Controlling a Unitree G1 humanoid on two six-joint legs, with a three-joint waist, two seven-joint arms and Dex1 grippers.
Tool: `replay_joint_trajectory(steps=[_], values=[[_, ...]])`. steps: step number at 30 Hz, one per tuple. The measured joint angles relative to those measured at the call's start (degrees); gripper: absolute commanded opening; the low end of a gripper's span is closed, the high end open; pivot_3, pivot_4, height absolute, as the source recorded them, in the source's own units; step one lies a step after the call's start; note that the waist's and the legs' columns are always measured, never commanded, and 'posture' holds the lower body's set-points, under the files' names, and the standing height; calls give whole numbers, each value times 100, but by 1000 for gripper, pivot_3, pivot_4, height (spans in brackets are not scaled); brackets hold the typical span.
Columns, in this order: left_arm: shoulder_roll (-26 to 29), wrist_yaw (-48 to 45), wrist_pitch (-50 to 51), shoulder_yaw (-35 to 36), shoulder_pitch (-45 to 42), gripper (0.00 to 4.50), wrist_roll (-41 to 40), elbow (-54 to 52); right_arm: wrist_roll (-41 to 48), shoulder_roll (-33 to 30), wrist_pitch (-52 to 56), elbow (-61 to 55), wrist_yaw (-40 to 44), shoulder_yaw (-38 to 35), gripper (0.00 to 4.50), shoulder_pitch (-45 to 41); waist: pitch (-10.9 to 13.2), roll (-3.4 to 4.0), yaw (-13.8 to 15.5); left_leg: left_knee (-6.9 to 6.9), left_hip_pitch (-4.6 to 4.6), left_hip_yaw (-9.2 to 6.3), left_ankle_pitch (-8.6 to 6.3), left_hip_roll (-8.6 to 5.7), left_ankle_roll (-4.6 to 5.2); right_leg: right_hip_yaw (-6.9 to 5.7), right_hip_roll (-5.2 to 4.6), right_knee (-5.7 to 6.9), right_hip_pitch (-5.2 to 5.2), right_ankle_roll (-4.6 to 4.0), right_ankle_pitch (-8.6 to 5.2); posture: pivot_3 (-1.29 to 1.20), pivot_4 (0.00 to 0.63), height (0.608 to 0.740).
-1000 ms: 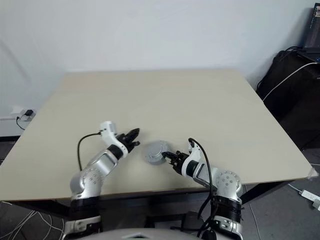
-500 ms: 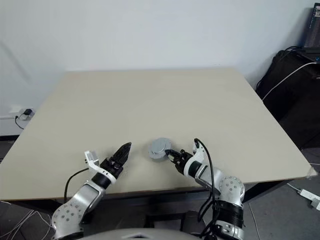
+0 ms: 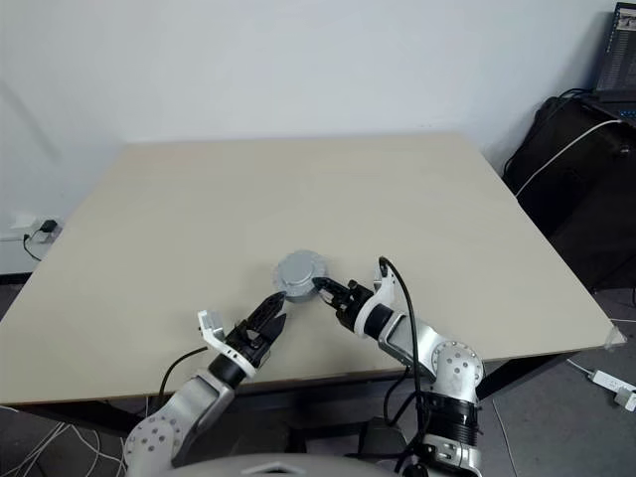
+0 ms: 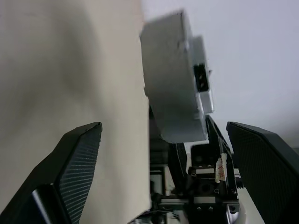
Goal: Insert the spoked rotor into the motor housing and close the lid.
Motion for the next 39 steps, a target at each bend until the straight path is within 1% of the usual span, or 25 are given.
replay_joint_trajectory(steps=[10,15,17,19,21,23,27,32,34,35,39], values=[[1,-140,-582,-211,-50,4500,-221,29,386,-29,-99,-103,-257,415,1206,158,0,0,0,0,-1,10,0,-1,0,10,2,0,2,-4,3,0,0,740],[1,-130,-889,-243,-57,4500,-230,286,543,-93,-131,-121,-341,524,1206,214,-1,-1,1,0,-1,9,0,-1,1,11,4,0,3,-3,3,0,0,740],[1,-128,-965,-258,-60,4123,-236,337,589,-141,-171,-121,-388,607,1206,235,-1,-1,1,0,-1,12,1,-1,1,13,4,1,3,-4,3,0,0,740],[1,-128,-1031,-296,-71,3588,-269,342,598,-183,-192,-121,-433,633,1206,249,-1,-2,3,1,-1,13,1,-1,1,14,4,1,4,-3,3,0,0,740],[1,-130,-1081,-320,-77,2882,-293,342,617,-221,-223,-121,-468,656,1206,281,-1,-2,2,2,0,14,1,-1,1,16,4,1,4,-3,3,0,0,740],[1,-135,-1128,-342,-83,2295,-396,372,694,-235,-252,-121,-488,670,1206,328,-1,-3,1,1,-2,15,1,0,1,17,5,1,3,-2,3,0,0,740],[2,-132,-1200,-393,-97,2280,-473,379,765,-289,-357,-127,-479,738,1206,339,-1,-2,0,1,0,15,1,0,1,17,7,2,5,-2,3,0,0,740],[4,-144,-1224,-427,-107,2279,-530,408,528,-462,-502,-328,-306,940,1206,339,-1,-3,0,2,0,17,1,0,2,20,8,3,5,-1,3,0,0,740],[5,-138,-1271,-437,-110,2279,-544,408,493,-462,-570,-333,-295,986,1964,341,-2,-4,1,2,1,17,1,1,1,20,10,3,6,-1,3,0,0,740],[5,-130,-1295,-442,-113,2265,-529,408,446,-485,-574,-335,-296,1012,2181,342,-3,-3,1,2,2,17,1,1,1,20,10,3,7,-1,3,0,0,740],[6,0,-1334,-459,-119,2196,-394,421,436,-584,-577,-400,-273,1107,3514,380,-2,-4,3,4,2,19,1,-1,2,24,9,3,7,-1,4,0,0,740]])
